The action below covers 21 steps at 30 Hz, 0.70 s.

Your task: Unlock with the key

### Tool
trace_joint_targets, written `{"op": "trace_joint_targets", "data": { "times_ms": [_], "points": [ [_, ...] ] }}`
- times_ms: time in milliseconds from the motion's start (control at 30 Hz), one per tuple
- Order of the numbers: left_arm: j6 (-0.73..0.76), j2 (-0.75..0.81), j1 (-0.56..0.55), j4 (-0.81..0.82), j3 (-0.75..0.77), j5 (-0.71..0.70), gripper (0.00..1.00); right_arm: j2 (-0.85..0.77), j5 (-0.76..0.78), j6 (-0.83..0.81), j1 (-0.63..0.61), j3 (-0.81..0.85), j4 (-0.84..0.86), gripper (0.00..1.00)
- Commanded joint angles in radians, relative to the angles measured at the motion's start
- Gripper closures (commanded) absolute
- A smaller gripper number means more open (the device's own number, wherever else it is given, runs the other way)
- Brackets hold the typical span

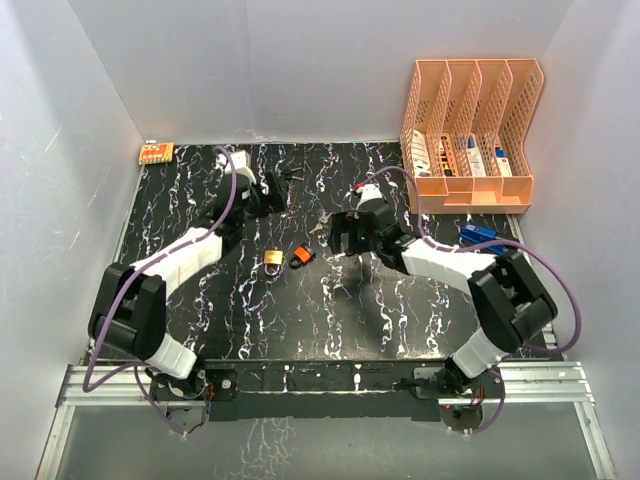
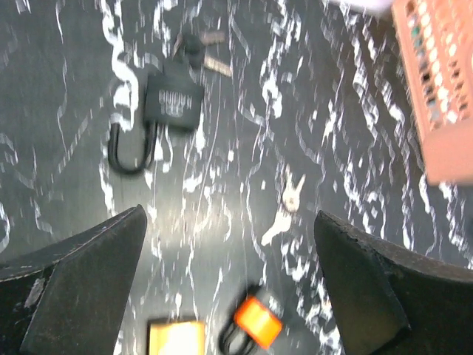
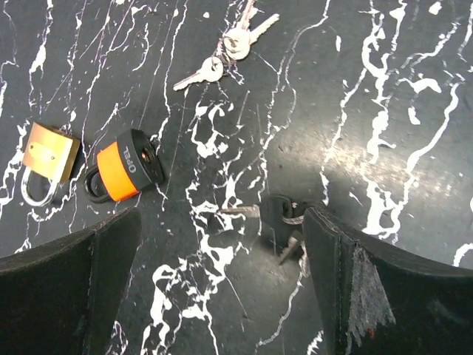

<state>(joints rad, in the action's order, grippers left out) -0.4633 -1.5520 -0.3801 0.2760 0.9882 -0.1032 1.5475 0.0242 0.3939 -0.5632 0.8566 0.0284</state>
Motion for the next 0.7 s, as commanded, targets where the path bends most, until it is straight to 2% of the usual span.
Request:
{"op": "trace_joint_targets", "data": {
  "times_ms": [0,100,233,333,500,667],
  "points": [
    [-0.059,0.135,-0.038,-0.025,-0.168,0.006,0.04,0.080,0.118,-0.031,-0.044,0.118,0.008,0.12],
    [-0.085,0.266,-0.047,-0.029,-0.268,-0.030,0.04,0.177,0.171,-0.055,-0.057,0.215,-0.026,0.17],
    [-0.104,0.364,-0.054,-0.039,-0.352,-0.037,0.04,0.331,0.236,-0.090,-0.067,0.386,-0.092,0.28],
    [-0.112,0.394,-0.054,-0.048,-0.385,-0.028,0.04,0.424,0.256,-0.115,-0.070,0.491,-0.133,0.38],
    [-0.138,0.416,-0.055,-0.027,-0.439,-0.018,0.04,0.527,0.280,-0.137,-0.079,0.606,-0.184,0.44],
    [-0.139,0.406,-0.055,-0.018,-0.455,-0.013,0.04,0.575,0.319,-0.152,-0.084,0.647,-0.199,0.52]
  ]
}}
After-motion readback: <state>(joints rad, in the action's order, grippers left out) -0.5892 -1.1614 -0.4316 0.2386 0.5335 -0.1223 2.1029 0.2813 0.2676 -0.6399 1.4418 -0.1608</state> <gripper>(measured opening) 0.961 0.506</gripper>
